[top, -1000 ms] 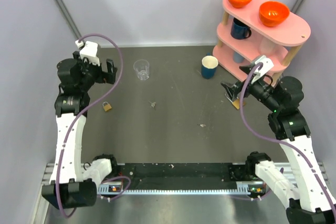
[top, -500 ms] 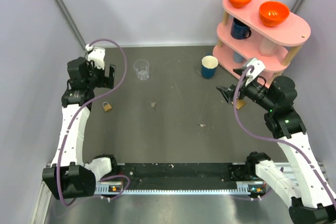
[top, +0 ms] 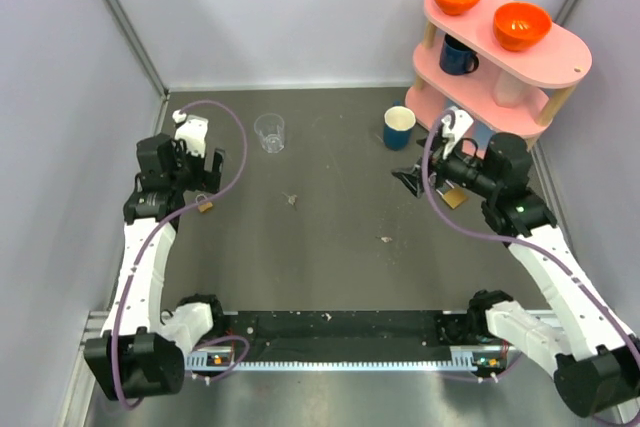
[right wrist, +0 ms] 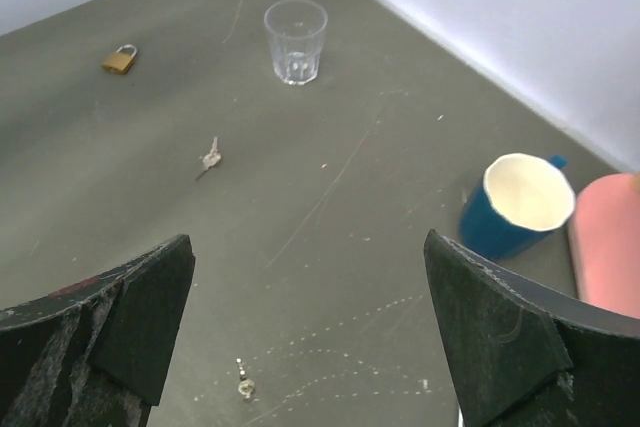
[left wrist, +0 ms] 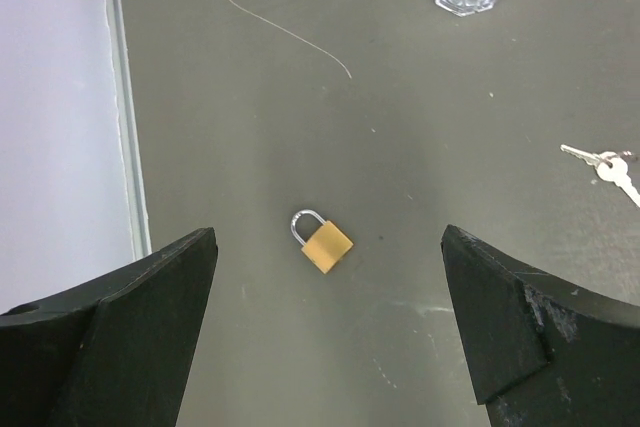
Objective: Unlock with the key
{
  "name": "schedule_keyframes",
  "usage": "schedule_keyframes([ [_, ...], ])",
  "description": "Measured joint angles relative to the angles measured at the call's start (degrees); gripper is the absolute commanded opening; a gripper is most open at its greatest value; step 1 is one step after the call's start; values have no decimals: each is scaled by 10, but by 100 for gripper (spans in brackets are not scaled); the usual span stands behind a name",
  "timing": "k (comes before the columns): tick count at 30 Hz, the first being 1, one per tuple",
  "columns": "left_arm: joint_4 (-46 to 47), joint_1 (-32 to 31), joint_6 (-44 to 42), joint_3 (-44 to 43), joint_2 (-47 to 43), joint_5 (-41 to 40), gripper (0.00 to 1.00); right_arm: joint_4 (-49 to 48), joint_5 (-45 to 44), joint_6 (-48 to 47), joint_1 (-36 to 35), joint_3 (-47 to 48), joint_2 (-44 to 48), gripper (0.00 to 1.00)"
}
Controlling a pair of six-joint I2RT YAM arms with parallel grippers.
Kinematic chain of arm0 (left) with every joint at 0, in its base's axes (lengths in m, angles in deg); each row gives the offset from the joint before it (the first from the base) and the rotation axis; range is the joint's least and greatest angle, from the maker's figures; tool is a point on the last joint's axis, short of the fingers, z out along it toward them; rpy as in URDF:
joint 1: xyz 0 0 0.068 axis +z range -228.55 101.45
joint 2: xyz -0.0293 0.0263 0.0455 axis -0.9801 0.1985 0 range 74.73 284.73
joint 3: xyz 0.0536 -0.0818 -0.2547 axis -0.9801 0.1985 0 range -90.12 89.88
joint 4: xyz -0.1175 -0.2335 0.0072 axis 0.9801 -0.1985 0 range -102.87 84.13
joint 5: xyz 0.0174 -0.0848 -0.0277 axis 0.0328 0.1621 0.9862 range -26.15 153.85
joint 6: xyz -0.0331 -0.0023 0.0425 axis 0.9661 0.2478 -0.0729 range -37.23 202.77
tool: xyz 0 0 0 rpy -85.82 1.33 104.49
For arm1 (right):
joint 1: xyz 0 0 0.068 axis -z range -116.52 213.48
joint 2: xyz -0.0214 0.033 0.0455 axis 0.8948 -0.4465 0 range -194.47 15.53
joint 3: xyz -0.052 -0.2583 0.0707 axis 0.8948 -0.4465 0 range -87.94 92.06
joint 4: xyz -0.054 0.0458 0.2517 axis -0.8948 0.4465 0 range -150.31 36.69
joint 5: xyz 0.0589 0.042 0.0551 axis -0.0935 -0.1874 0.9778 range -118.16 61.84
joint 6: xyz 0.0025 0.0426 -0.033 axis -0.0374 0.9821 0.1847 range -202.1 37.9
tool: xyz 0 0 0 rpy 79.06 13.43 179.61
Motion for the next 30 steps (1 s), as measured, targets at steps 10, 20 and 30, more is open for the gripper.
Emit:
schedule_keyframes([
  [10,-33,0,6,23,-66,30,99,41,-50,1,-21,19,-164,75],
  [20,-44,0,11,38,-110,42,99,177,-95,-49,-30,43,-314,64],
  [30,-45,0,15,50,-116,51,99,222,-139,-82,-94,43,-368,54],
])
